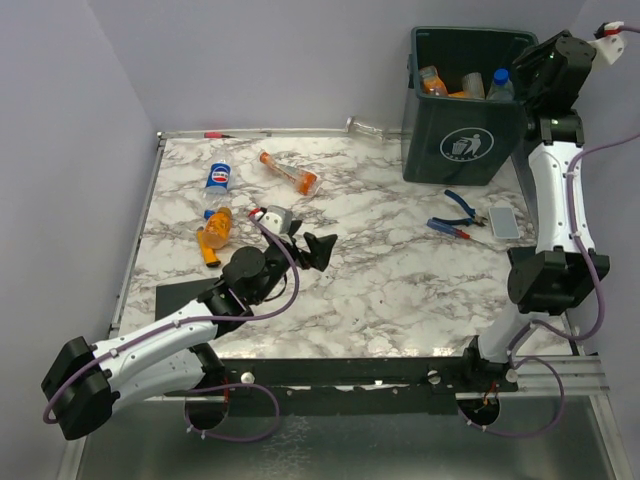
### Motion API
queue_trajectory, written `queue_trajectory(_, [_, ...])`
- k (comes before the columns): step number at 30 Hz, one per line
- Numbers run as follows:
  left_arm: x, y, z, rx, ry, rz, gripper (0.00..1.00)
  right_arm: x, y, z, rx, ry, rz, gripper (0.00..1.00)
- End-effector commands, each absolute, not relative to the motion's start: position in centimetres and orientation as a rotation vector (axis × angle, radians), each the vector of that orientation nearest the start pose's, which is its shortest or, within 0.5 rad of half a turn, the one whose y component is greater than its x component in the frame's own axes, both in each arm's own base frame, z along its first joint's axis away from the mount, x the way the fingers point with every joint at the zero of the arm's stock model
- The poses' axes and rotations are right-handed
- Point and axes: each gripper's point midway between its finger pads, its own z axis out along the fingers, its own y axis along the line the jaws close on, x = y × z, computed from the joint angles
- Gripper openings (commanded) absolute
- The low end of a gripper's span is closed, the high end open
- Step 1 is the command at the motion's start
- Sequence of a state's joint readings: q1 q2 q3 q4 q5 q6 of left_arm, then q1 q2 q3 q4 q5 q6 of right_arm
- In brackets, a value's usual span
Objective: Put the plastic bottles in the bin
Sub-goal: Pick up the plastic bottle at the center of the board.
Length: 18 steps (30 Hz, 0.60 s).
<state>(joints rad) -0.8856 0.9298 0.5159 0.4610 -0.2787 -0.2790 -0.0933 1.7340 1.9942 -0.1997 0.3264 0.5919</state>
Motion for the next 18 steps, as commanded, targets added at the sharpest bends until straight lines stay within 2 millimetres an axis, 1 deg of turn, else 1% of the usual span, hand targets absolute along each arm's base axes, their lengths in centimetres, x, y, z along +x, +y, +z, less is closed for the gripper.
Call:
queue_trajectory(1, [25.8,-25.6,26.0,0.253,1.548,-0.699,0.99,54.2,-9.3,44.8,0.843,1.333,0.165,0.44])
queue_trajectory(5, [26.0,-25.1,26.2,0.243,1.543,-0.672,0.99,56.2,-10.1,41.7,0.876,1.383,0.168,0.43])
queue_trajectory(7, [26.1,-25.0,26.2,0.241,1.542,-0.662,0.99,57.1,-9.7,40.5,0.871,1.408,0.192,0.43])
queue_trajectory(10, [26.1,-25.1,26.1,0.246,1.545,-0.663,0.99,58.8,-8.4,39.0,0.836,1.450,0.270,0.42])
queue_trajectory(14, [26.1,-25.4,25.9,0.256,1.553,-0.669,0.99,60.8,-6.1,37.6,0.786,1.520,0.403,0.37])
queue_trajectory(16, [26.1,-25.4,25.8,0.259,1.554,-0.668,0.99,61.3,-4.6,37.3,0.766,1.545,0.487,0.36])
queue_trajectory(18, [26.1,-25.5,25.8,0.261,1.556,-0.670,0.99,61.4,-3.0,37.5,0.732,1.555,0.565,0.36])
